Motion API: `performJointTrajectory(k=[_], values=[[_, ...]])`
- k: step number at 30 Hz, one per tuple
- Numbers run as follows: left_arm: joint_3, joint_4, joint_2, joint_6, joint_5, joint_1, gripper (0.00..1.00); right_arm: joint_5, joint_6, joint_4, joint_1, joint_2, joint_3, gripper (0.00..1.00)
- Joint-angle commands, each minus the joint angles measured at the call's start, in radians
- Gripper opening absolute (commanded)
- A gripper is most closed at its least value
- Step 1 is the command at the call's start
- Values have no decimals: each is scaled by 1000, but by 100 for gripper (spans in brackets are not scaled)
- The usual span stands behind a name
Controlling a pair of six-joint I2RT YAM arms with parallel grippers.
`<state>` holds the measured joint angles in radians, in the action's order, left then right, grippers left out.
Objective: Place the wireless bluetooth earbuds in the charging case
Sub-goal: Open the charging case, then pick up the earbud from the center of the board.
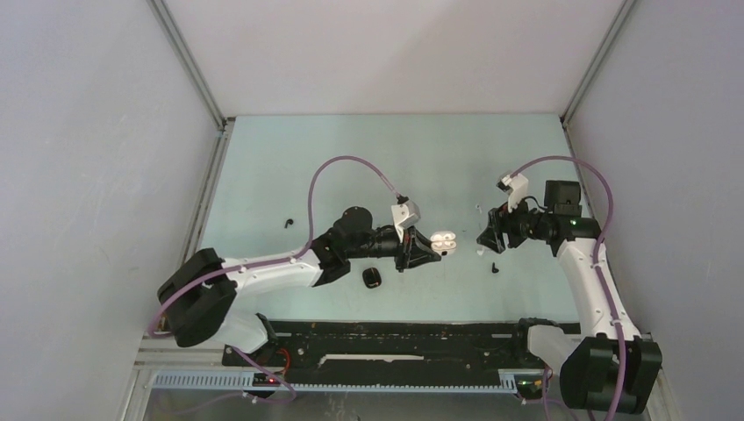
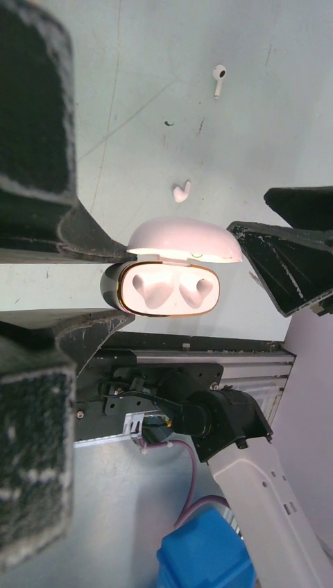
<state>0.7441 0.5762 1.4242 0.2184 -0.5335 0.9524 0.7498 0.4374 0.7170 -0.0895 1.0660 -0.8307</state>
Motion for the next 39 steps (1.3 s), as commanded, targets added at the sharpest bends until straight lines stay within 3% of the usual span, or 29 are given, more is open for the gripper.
performJointTrajectory(k=[1,9,16,24,39], values=[[32,22,-57,36,38,-3,0,-59,11,-45,-6,-44,7,65],[41,-48,-128,-1,77,-3,0,-93,-3,-41,-26,-54,5,60],[44,-117,-173,-57,125,-3,0,-127,190,15,-24,-56,0,49],[72,-150,-141,-41,105,-3,0,-228,124,-1,-25,171,-92,41],[87,-166,-109,-43,94,-1,0,-352,-51,-93,74,618,-440,43]])
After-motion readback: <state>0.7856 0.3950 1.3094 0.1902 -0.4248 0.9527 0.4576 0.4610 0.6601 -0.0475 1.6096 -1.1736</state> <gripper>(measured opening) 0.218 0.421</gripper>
